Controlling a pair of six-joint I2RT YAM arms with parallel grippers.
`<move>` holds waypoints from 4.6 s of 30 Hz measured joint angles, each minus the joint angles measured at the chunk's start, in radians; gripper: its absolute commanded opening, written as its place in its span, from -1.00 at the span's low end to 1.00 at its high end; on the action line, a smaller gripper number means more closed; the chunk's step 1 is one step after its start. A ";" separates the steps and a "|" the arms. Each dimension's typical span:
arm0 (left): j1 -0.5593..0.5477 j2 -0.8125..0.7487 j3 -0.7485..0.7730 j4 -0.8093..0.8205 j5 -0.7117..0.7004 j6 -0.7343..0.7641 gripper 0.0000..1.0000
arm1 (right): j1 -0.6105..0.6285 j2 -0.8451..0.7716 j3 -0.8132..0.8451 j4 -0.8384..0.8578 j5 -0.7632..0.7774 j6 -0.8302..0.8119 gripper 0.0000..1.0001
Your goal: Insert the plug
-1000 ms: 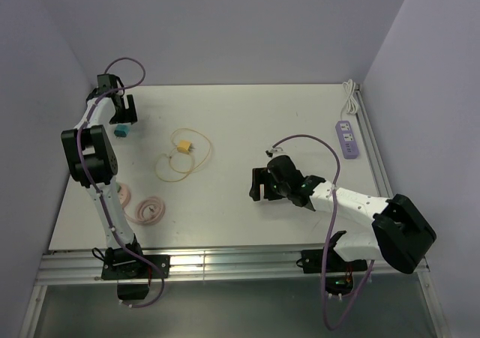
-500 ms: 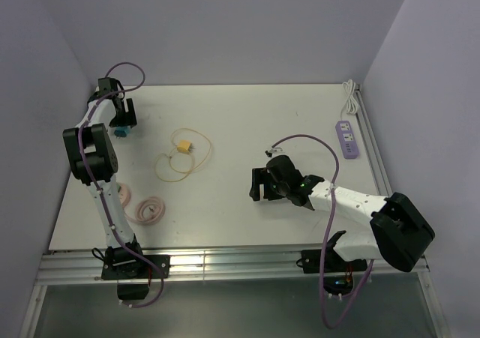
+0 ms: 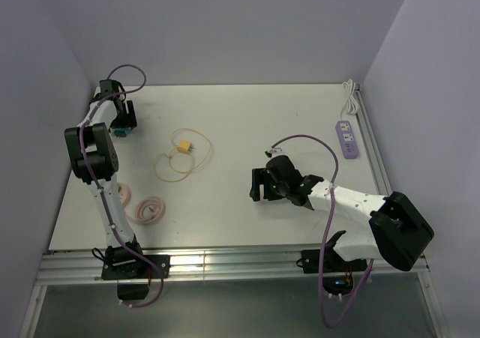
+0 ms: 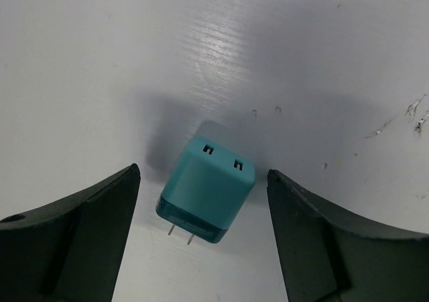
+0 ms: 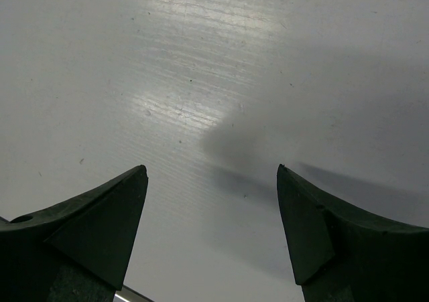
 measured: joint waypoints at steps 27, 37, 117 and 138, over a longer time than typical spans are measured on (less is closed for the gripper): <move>-0.020 0.004 -0.001 0.001 -0.027 -0.024 -1.00 | 0.000 0.000 0.000 -0.001 -0.001 0.000 0.68; -0.032 -0.090 -0.001 -0.090 -0.014 -0.190 -1.00 | 0.000 0.000 0.000 -0.002 -0.003 0.000 0.68; -0.779 -0.659 -0.808 0.528 0.506 -1.371 -0.99 | 0.073 -0.206 -0.083 0.491 0.245 -0.014 0.61; -0.842 -0.595 -0.769 0.523 0.491 -1.397 -0.99 | 0.098 -0.113 -0.083 0.515 0.283 0.025 0.31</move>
